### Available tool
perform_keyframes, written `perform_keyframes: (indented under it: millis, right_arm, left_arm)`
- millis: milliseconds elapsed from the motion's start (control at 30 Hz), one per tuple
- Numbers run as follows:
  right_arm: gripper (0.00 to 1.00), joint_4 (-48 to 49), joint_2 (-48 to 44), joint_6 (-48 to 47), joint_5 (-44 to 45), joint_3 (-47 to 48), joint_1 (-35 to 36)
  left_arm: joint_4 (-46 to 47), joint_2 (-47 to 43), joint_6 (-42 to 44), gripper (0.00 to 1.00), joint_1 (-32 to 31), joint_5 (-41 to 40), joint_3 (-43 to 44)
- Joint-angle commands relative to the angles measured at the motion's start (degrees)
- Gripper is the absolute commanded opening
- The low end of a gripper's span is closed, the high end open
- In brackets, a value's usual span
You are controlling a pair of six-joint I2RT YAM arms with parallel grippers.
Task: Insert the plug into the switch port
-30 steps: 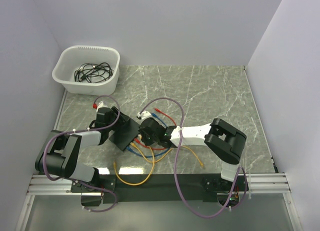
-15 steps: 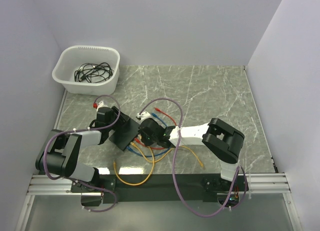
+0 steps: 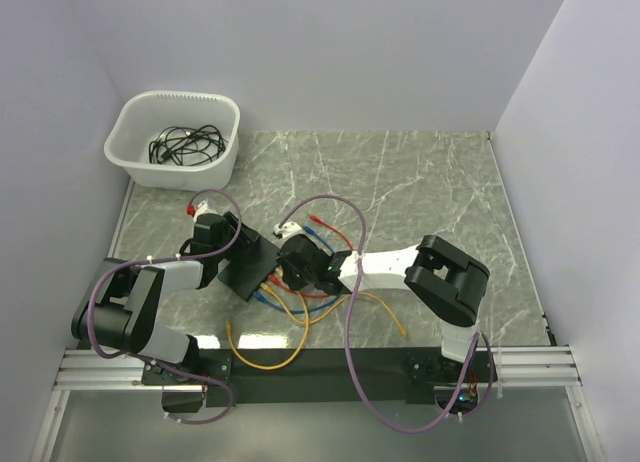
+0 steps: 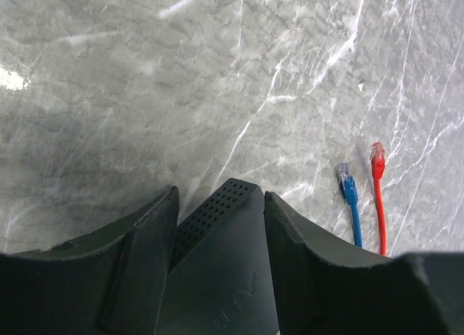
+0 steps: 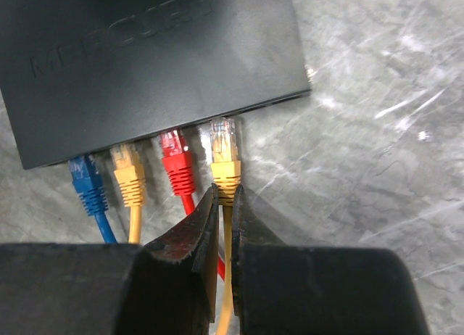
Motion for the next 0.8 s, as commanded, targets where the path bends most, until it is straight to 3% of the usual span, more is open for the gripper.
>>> perform_keyframes:
  millis: [0,767]
  right_arm:
    - [0.00,9.6,-3.1,1.4,1.6,3.5,-2.4]
    - [0.00,16.7,-1.7,1.8,-6.5,1.9,-0.8]
  left_arm:
    - [-5.5,1.4,1.1,0.57,-1.3,1.8,-1.0]
    - [-3.8,2.7,0.7,0.57,-1.4,2.8,-1.4]
